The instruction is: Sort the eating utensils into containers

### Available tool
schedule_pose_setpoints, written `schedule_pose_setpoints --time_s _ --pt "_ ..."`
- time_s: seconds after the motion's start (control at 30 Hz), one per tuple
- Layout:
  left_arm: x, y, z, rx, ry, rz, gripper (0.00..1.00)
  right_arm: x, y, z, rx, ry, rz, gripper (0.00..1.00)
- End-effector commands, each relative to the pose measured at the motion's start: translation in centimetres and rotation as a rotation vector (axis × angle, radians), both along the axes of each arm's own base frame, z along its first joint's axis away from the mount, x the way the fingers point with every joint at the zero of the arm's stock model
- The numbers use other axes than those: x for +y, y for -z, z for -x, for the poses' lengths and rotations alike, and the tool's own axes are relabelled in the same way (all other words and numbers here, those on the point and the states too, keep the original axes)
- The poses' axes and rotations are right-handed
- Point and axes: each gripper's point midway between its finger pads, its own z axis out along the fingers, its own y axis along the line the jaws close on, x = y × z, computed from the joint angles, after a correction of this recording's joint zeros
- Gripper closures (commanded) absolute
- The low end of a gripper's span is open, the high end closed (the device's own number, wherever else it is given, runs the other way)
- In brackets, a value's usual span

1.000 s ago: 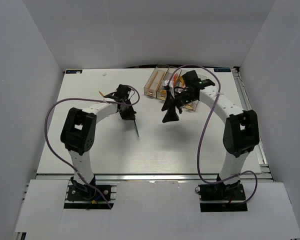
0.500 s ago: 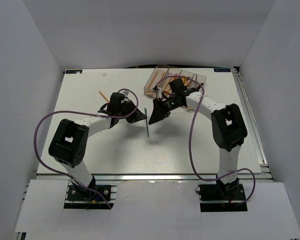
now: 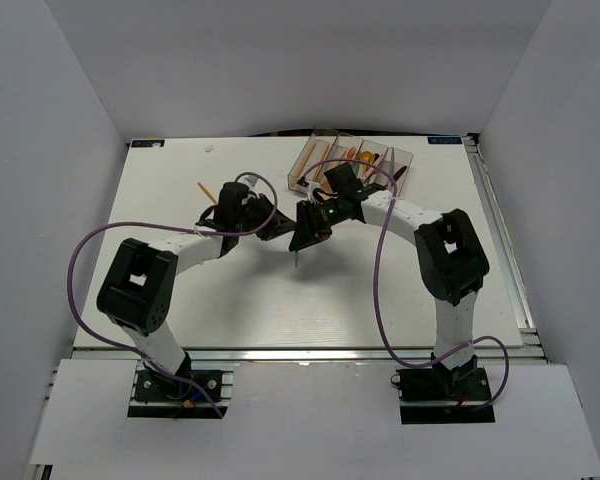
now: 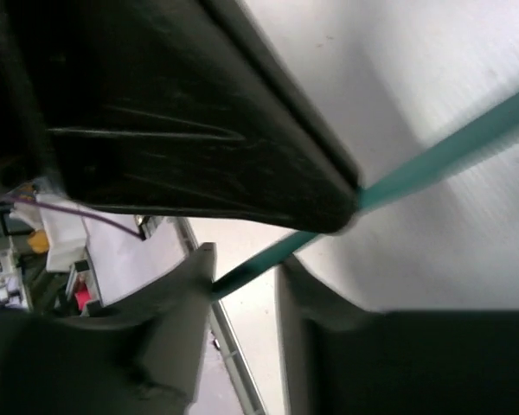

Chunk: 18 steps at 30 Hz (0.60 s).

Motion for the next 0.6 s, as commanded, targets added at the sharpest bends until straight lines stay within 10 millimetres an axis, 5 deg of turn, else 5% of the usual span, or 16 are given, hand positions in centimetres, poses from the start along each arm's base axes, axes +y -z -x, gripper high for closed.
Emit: schedule_pose_setpoints --time_s 0.0,0.2,0.33,0.37,0.47,0.57 --pt "-0.3 -3.4 0.1 -0.085 0.009 0.049 1.00 0.0 0.8 -0.9 -0.028 0.034 0.028 0.64" --pt "0.2 -4.1 0.2 -0.133 0.003 0.032 0.96 -1.1 1.1 -1.2 -0.071 0.047 0.066 1.00" --pt "0.9 -4.6 0.3 -0.167 0.002 0.021 0.66 -1.7 -0.1 -2.2 -0.140 0.027 0.056 1.00" --pt "1.1 -4.6 0.3 -0.169 0.002 0.020 0.52 -2.2 -0.6 -3.0 -0.196 0.016 0.061 1.00" --pt "3.0 -5.4 -0.3 -0.212 -0.034 0.003 0.34 -3.3 -2.2 -5.5 -0.315 0.028 0.075 1.00" --pt "5.6 -6.4 -0.8 -0.276 -0.065 -0.039 0.27 -5.3 -4.0 -9.0 -0.431 0.083 0.092 1.00"
